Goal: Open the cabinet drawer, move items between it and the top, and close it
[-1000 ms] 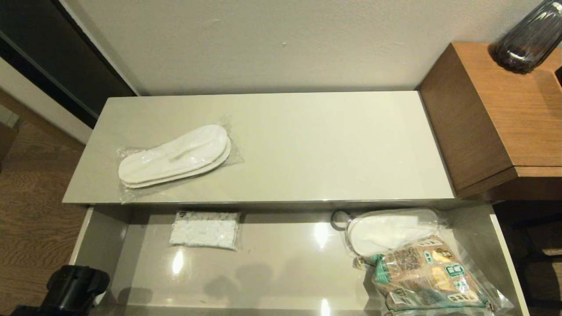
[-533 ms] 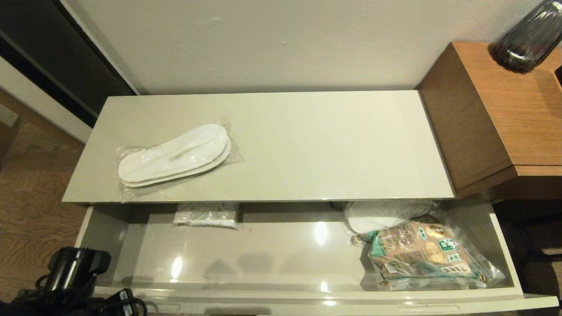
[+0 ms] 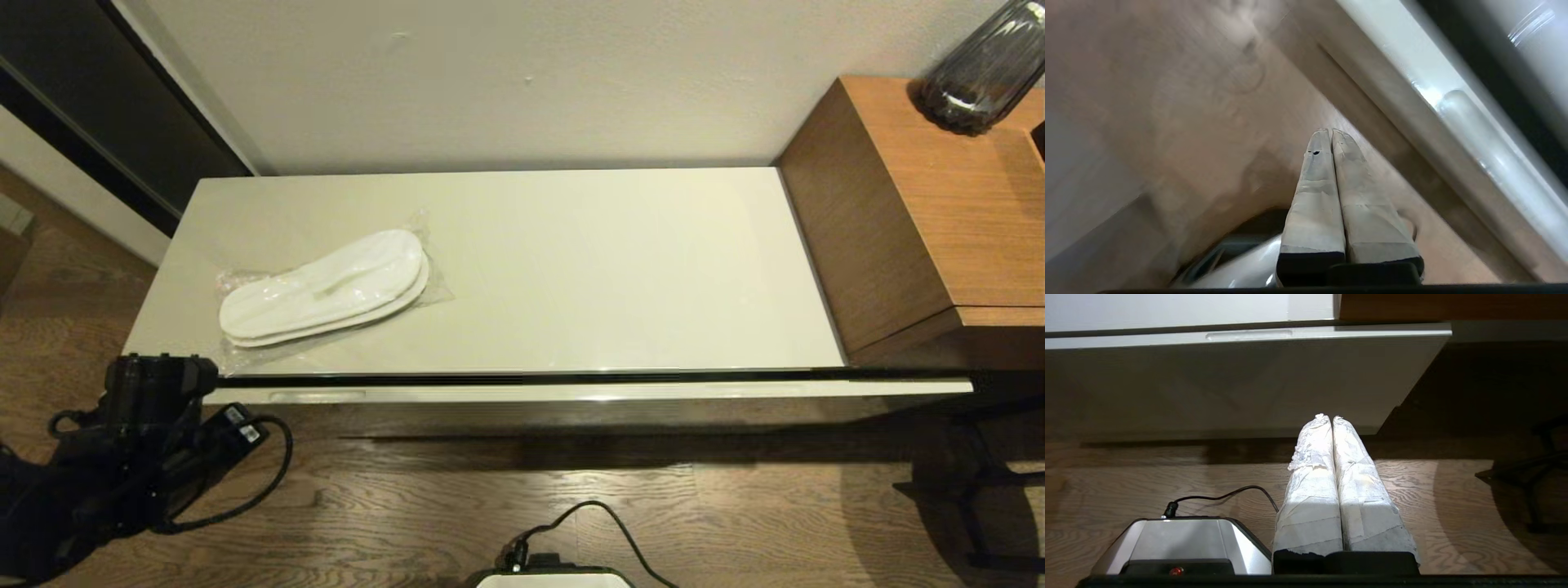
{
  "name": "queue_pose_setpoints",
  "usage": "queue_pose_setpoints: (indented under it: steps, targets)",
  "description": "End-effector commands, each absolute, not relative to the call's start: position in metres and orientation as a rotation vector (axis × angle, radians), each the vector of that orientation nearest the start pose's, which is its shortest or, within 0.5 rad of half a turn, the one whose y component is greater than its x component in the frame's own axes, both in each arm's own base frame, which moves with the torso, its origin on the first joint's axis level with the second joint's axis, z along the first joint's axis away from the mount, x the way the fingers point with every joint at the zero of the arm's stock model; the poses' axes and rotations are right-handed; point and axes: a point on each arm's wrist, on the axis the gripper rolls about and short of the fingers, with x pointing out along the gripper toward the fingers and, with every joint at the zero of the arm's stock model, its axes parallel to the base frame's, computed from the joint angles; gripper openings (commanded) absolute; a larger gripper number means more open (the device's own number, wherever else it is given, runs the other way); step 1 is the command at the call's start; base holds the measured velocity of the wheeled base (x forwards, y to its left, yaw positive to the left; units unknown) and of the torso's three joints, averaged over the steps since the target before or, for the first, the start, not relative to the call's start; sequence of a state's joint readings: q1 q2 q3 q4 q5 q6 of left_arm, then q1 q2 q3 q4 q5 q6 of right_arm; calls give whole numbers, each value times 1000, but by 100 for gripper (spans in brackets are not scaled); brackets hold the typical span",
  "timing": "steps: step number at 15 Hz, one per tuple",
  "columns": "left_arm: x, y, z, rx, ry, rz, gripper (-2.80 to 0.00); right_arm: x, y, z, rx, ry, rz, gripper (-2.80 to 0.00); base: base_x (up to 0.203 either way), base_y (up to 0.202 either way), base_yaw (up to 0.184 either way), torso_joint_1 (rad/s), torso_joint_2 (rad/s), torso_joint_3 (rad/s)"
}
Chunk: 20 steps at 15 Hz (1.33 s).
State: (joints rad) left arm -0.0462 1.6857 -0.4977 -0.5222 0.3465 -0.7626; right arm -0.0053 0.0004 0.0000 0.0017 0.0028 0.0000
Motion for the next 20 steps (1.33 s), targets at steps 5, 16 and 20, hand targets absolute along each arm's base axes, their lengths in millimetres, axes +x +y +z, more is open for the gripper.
queue_pose_setpoints:
  steps: [5, 16, 20]
  targets:
    - [232, -18, 193, -599, 403, 435, -280, -23, 0, 75, 0, 2, -2, -280, 0, 0, 0, 0, 0, 0]
    - [-137, 1, 241, -325, 320, 203, -280, -23, 0, 75, 0, 2, -2, -280, 0, 0, 0, 0, 0, 0]
    - [-155, 6, 210, -224, 374, 182, -280, -23, 0, 75, -2, 3, -2, -280, 0, 0, 0, 0, 0, 0]
